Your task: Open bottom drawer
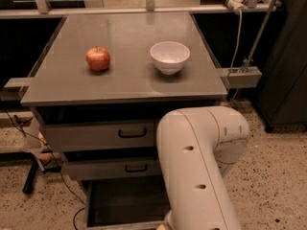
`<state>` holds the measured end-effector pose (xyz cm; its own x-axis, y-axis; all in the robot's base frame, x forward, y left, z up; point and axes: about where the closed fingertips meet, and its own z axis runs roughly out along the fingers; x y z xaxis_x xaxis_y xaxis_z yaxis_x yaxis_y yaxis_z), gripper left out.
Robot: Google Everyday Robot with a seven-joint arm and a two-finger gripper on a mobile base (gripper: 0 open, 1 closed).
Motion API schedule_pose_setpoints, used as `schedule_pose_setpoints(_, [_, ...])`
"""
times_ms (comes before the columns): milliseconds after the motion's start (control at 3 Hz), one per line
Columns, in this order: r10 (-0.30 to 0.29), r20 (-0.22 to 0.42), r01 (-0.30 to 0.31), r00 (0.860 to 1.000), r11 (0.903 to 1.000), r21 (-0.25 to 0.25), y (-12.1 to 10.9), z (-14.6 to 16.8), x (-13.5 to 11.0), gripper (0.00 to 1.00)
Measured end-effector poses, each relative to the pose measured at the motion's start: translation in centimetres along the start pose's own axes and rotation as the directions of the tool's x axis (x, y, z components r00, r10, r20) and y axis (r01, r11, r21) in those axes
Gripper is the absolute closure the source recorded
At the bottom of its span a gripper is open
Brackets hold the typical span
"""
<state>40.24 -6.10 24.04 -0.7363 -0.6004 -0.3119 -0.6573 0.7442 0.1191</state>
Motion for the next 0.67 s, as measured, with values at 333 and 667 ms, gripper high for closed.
schedule_pose_setpoints(333, [-0.062, 0.0, 0.062, 0.998, 0.9981, -0.005, -0.1, 1.1, -0.8, 0.0])
schedule_pose_setpoints(667, [-0.104, -0.018, 0.104, 0.994, 0.9944, -0.017, -0.2, 2.6, -0.5, 0.0])
